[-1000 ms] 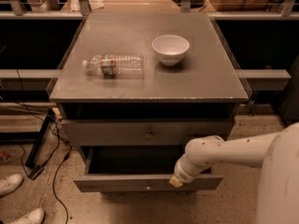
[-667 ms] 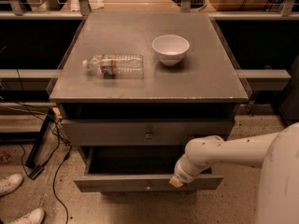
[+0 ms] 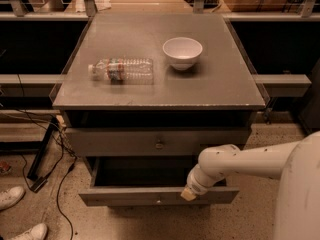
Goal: Open middle drawer
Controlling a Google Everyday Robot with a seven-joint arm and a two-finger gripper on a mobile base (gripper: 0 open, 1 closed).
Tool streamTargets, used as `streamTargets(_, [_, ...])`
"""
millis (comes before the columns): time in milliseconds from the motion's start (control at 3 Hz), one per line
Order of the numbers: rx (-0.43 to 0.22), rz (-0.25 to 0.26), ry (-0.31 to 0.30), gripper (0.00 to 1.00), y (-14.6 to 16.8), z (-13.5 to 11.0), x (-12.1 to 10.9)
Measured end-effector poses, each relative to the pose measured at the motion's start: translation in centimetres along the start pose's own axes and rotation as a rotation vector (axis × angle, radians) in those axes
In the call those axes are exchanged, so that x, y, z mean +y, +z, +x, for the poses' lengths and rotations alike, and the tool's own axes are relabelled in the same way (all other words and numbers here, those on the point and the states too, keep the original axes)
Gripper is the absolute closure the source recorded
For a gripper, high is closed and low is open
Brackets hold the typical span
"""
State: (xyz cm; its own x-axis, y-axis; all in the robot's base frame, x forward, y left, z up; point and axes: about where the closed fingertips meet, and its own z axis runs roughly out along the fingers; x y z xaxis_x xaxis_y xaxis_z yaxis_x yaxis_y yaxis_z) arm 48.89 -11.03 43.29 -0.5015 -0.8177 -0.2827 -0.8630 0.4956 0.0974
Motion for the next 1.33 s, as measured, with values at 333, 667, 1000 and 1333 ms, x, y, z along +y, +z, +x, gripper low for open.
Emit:
streamTargets(333, [0.0,0.0,0.0,0.11,0.0,0.0,0.0])
streamTargets(667, [0.0,0.0,0.0,0.0,0.01,-0.01,-0.01])
streamTargets(1000, [0.0,0.0,0.0,0.0,0.0,-0.19,-0.36])
streamTargets(1333, [0.0,0.0,0.0,0.0,-0.02,-0.33,-0.65])
